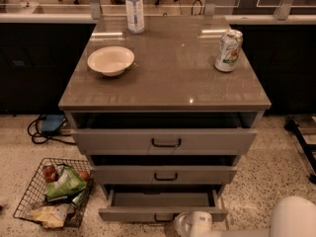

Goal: Close bottom drawer

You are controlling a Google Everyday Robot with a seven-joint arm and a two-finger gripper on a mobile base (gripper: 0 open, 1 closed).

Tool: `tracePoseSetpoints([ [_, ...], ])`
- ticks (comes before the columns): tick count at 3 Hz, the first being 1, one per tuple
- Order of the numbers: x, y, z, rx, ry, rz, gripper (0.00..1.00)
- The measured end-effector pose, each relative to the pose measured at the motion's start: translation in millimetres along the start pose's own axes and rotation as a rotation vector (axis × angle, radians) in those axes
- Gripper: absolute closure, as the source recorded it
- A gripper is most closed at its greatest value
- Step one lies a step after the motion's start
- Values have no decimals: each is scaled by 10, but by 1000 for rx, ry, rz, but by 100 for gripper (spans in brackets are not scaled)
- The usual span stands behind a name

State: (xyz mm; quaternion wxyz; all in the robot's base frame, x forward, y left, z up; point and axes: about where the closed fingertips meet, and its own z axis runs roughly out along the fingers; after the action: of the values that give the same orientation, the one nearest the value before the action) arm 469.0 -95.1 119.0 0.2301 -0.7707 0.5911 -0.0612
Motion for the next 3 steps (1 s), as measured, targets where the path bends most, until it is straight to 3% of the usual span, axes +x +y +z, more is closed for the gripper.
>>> tracePoseSetpoints([
  [3, 0, 2, 0, 0, 0, 0, 100],
])
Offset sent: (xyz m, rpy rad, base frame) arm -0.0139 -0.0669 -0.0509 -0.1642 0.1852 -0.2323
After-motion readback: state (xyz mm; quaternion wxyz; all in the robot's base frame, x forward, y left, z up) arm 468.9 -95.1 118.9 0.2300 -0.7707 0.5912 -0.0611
